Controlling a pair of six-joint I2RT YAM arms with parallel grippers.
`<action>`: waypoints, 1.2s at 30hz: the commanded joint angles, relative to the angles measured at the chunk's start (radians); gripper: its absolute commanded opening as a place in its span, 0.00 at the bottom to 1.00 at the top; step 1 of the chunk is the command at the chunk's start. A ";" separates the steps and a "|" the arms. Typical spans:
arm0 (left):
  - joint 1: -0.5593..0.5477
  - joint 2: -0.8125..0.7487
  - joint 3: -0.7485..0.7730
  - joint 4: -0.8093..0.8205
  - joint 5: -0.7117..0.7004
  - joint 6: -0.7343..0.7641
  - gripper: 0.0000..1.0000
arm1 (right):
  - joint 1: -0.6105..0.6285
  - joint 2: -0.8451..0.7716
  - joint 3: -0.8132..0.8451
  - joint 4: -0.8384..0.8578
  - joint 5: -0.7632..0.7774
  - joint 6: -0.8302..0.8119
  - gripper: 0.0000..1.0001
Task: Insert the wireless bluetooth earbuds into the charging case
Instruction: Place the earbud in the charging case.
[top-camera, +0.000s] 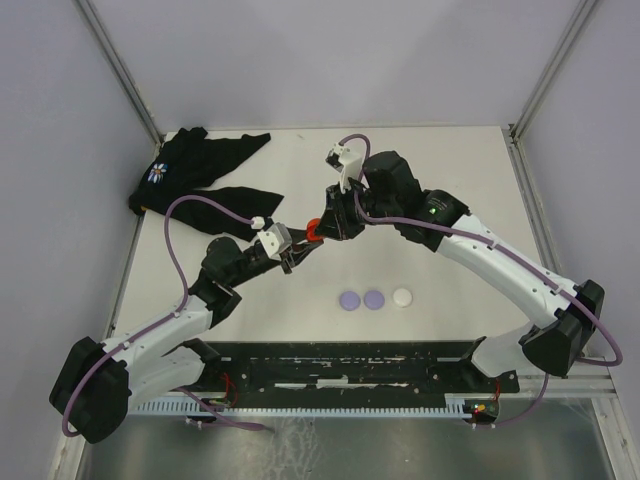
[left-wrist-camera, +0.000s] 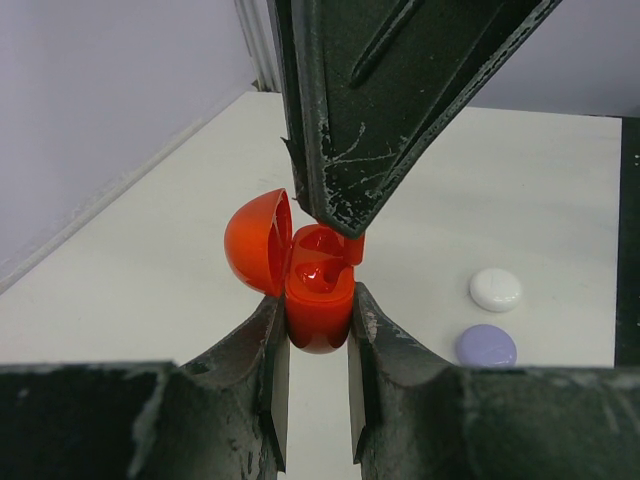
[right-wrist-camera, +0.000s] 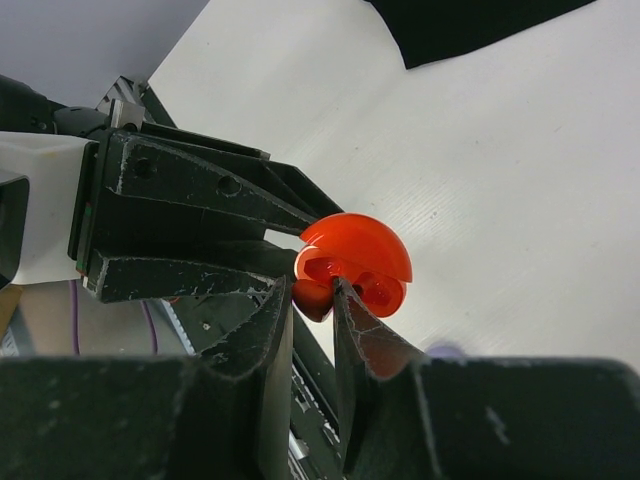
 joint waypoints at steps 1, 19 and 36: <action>-0.004 -0.023 0.034 0.067 0.031 -0.026 0.03 | 0.002 -0.001 0.003 -0.004 0.008 -0.025 0.16; -0.003 -0.017 0.041 0.090 0.042 -0.060 0.03 | 0.003 -0.013 -0.031 0.052 -0.018 -0.020 0.20; 0.006 0.053 -0.055 0.250 -0.175 -0.259 0.03 | -0.055 -0.041 0.027 -0.036 0.150 -0.116 0.55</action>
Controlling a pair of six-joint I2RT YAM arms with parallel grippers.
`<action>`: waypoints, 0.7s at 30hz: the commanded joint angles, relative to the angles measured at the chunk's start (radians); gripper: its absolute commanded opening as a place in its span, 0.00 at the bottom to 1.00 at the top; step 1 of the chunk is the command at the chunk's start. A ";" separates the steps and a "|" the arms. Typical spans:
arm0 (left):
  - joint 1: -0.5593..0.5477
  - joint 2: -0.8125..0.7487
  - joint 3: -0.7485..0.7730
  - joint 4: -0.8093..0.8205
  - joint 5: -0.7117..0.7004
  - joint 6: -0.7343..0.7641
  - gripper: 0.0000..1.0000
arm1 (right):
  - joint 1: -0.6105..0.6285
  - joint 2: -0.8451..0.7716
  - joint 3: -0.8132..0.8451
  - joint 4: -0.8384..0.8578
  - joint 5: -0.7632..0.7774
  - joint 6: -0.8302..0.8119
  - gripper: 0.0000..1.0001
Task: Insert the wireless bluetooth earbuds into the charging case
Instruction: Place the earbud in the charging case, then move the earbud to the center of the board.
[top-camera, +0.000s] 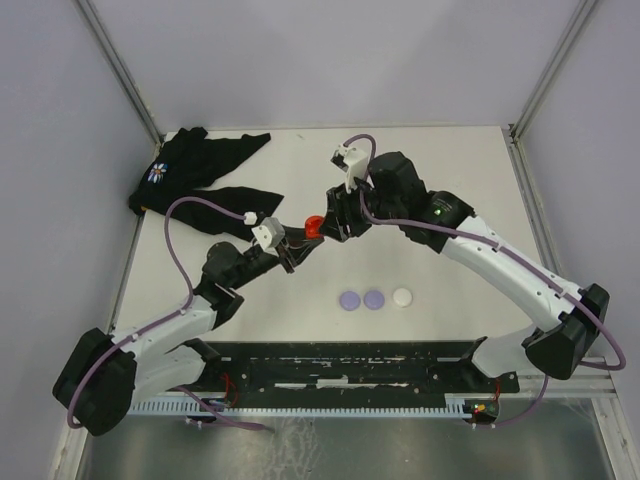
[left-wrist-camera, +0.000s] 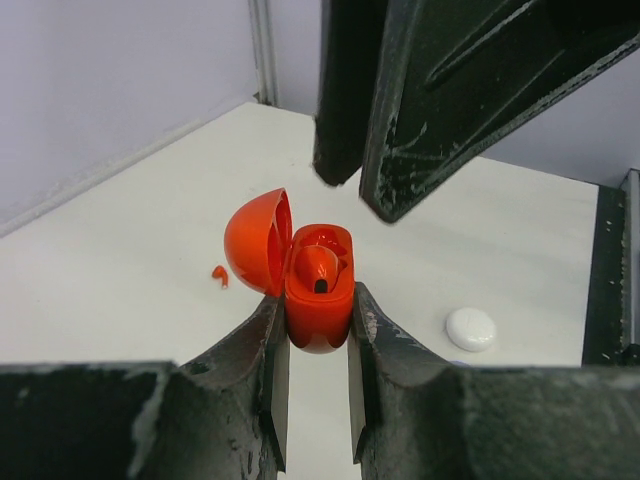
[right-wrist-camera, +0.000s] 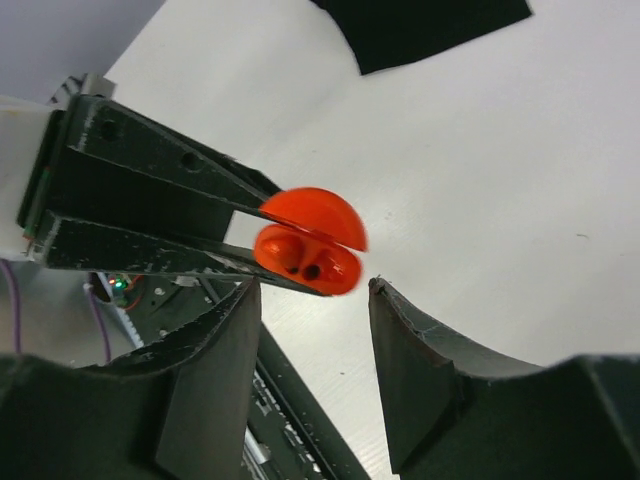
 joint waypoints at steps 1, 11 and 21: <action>0.013 0.010 -0.023 0.073 -0.170 -0.106 0.03 | -0.065 -0.012 0.048 -0.055 0.108 -0.061 0.55; 0.062 -0.057 -0.028 -0.139 -0.275 -0.152 0.03 | -0.222 0.170 0.025 -0.066 0.318 -0.078 0.58; 0.067 -0.158 0.003 -0.345 -0.269 -0.093 0.03 | -0.316 0.496 0.087 0.074 0.450 -0.021 0.50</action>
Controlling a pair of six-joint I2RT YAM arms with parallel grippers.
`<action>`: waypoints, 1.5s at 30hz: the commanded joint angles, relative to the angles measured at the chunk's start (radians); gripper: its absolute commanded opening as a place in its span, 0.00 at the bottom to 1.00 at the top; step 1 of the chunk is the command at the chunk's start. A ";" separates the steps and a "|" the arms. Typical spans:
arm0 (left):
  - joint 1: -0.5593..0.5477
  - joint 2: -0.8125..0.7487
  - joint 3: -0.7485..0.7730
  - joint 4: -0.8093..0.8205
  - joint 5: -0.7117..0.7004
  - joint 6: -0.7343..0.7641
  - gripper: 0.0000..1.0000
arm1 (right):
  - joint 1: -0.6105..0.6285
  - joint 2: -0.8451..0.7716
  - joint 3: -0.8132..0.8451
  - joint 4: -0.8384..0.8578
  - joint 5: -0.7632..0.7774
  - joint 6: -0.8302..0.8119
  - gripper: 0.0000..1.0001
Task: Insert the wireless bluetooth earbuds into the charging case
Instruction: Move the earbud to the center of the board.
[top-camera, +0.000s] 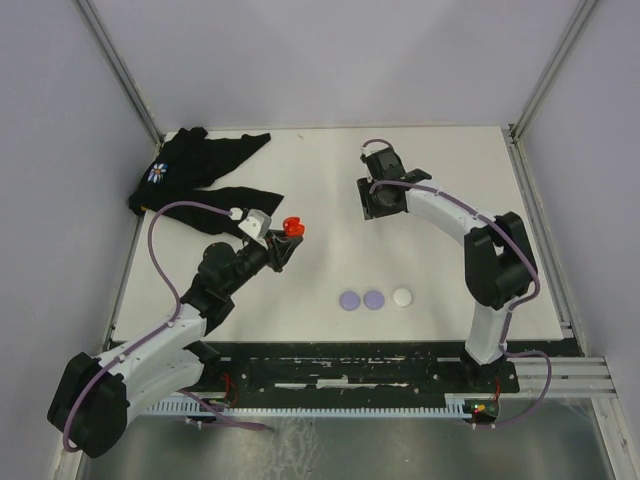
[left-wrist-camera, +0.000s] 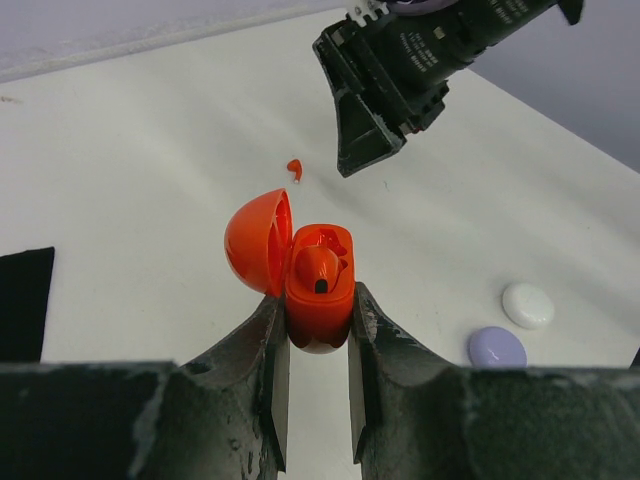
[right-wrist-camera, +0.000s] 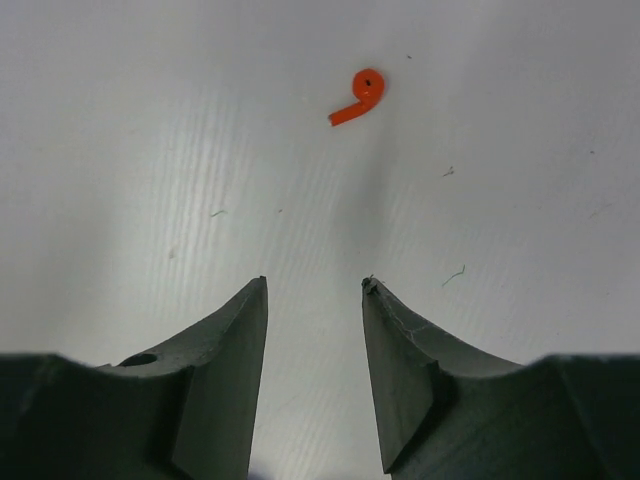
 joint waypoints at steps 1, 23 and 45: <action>0.005 -0.046 0.043 -0.081 -0.014 0.036 0.03 | -0.031 0.086 0.078 0.096 0.092 0.029 0.50; 0.005 -0.029 0.068 -0.150 0.011 0.052 0.03 | -0.096 0.429 0.328 0.101 -0.008 0.040 0.36; 0.005 0.016 0.058 -0.066 0.074 0.006 0.03 | -0.050 0.219 0.027 -0.082 -0.068 -0.106 0.29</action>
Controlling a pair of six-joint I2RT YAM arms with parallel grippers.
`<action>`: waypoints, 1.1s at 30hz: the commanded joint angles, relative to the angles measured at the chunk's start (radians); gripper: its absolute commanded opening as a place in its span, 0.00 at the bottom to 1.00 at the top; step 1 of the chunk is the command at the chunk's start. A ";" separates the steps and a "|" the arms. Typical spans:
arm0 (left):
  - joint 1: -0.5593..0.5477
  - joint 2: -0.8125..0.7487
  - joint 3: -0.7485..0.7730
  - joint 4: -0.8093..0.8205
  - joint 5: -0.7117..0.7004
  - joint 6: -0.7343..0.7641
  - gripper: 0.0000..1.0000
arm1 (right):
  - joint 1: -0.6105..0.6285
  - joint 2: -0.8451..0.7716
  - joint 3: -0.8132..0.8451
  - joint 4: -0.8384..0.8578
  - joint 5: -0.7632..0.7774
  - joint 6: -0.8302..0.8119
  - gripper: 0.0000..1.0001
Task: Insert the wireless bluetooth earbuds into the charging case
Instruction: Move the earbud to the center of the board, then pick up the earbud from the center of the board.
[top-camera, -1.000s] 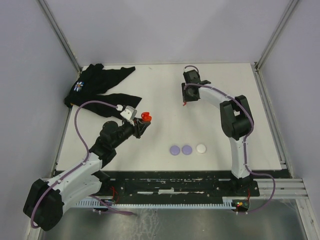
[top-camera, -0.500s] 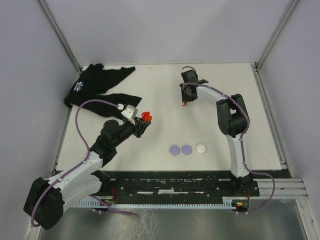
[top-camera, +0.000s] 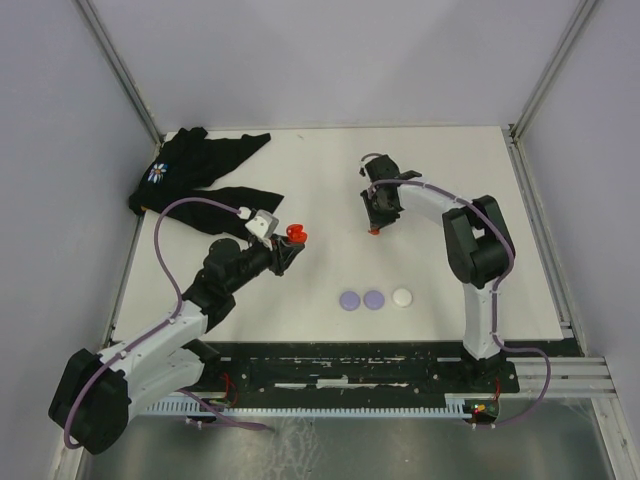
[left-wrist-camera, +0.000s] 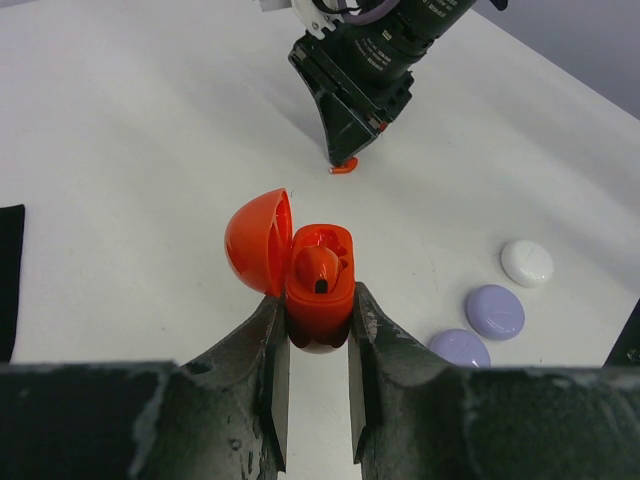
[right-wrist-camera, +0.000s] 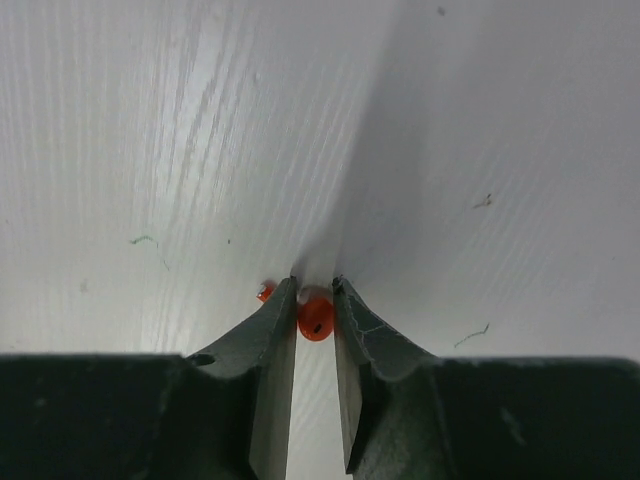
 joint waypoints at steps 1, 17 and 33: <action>0.004 0.003 0.031 0.080 0.039 -0.011 0.03 | 0.025 -0.058 -0.078 -0.083 0.011 -0.077 0.29; 0.004 -0.009 0.023 0.091 0.056 -0.033 0.03 | 0.077 -0.147 -0.119 -0.167 0.058 -0.157 0.40; 0.003 -0.025 0.022 0.069 0.063 0.000 0.03 | 0.067 -0.017 0.112 -0.296 0.047 0.032 0.40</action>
